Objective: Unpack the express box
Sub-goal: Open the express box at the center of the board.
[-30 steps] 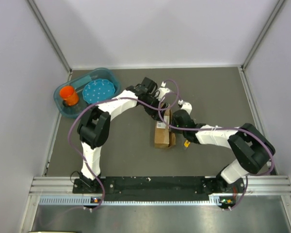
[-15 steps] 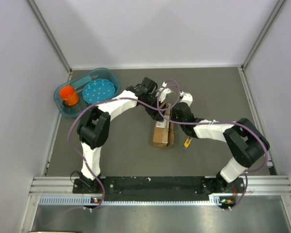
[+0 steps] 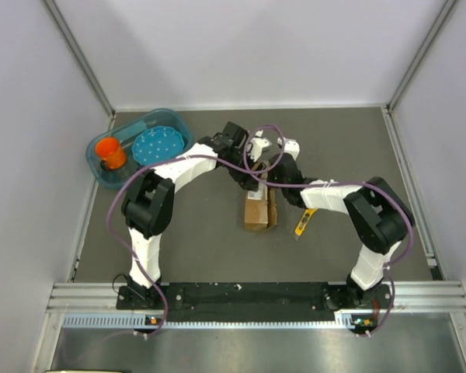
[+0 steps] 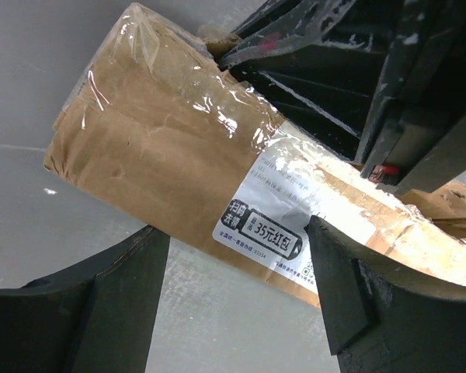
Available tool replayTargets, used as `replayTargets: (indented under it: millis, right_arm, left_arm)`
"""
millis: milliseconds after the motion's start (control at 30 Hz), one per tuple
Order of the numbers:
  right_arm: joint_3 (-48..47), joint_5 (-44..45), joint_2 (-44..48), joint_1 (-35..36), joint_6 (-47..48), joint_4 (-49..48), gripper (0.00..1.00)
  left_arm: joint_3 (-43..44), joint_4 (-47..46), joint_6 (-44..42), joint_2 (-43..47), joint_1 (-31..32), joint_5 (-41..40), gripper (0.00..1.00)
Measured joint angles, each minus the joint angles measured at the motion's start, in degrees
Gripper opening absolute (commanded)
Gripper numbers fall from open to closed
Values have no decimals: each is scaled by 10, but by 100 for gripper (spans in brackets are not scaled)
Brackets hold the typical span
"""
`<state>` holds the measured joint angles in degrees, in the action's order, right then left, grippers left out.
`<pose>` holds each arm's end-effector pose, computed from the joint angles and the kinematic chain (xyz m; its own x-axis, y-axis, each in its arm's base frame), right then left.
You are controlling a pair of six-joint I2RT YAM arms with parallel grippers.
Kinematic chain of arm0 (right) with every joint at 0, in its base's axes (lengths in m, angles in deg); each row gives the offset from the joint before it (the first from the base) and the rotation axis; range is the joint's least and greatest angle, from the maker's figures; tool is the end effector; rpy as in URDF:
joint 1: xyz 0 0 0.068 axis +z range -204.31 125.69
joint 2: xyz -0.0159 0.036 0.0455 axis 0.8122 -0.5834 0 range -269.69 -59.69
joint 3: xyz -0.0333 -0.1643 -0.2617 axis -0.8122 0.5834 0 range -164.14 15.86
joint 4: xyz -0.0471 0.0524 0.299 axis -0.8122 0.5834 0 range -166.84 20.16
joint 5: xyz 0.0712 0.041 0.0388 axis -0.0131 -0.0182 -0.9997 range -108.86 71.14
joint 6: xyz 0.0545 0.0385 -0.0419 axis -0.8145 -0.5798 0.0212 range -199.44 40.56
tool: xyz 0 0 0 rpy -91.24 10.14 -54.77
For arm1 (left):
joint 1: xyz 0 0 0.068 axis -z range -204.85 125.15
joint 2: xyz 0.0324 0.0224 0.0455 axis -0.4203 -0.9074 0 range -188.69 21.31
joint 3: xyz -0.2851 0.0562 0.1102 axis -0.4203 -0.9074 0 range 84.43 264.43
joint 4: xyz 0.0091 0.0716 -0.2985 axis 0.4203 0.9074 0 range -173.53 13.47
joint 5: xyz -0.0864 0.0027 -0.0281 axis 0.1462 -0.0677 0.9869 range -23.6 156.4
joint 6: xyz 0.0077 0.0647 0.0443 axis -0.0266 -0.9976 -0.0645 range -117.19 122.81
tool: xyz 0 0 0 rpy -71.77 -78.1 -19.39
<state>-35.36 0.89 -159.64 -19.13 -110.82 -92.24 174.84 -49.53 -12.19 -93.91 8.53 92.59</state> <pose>0.3611 0.2267 0.1556 -0.5455 0.2150 -0.8101 -0.0322 0.9604 0.2766 0.4097 -0.3057 0.2039 -0.5128 0.6161 -0.5979 0.8462 0.4804 -0.2307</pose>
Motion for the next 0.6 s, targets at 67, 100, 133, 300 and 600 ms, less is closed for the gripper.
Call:
replayTargets:
  millis: [67,100,133,300,600]
  right_arm:
    - [-19,-10,-14,1,2,3,0]
    - [-22,-12,-16,0,3,4,0]
    - [-21,-12,-16,0,2,3,0]
    - [0,-5,-5,0,-9,-17,0]
    - [5,50,36,15,-47,68,0]
  left_arm:
    - [0,-2,-3,1,-1,-3,75]
    - [0,-2,-3,2,-1,-4,76]
    - [0,-1,-5,3,-1,-4,76]
    - [11,35,-5,9,3,5,81]
    - [54,134,21,32,30,76,99]
